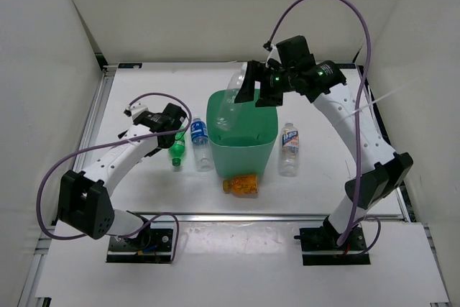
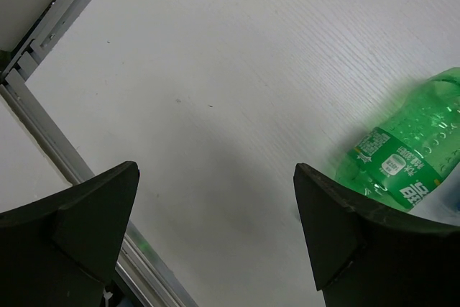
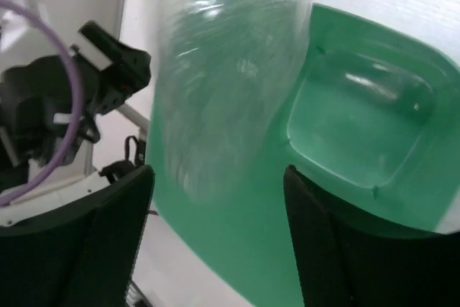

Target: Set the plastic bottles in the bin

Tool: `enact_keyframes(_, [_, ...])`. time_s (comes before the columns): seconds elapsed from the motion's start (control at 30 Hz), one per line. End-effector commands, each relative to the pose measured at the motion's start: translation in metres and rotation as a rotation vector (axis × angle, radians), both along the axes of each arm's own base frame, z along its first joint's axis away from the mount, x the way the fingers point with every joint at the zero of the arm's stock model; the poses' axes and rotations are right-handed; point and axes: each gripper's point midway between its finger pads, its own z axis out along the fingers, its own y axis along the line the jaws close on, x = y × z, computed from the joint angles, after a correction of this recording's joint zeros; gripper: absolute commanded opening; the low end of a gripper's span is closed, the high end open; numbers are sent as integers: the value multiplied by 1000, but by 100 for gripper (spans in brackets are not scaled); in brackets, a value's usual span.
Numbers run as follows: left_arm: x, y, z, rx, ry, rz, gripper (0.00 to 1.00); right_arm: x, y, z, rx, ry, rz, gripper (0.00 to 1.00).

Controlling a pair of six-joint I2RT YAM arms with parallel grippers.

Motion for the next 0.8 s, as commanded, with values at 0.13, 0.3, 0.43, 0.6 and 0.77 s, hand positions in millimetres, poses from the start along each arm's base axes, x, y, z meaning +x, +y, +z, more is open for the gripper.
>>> enact_keyframes(0.13, [17, -13, 9, -31, -54, -3, 100, 29, -77, 27, -216, -182, -308, 100])
enact_keyframes(0.3, [14, -16, 9, -32, -54, -21, 100, 48, -186, -19, -298, 17, -676, 100])
enact_keyframes(0.43, [7, -13, 7, -26, -43, -21, 100, 29, -215, -111, -240, 342, -721, 100])
enact_keyframes(0.6, [-2, -12, 0, -26, -23, -32, 100, 21, -210, -199, -349, 532, -599, 100])
enact_keyframes(0.77, [-10, -9, -8, -23, 4, -33, 100, 25, -198, -238, -428, 543, -504, 100])
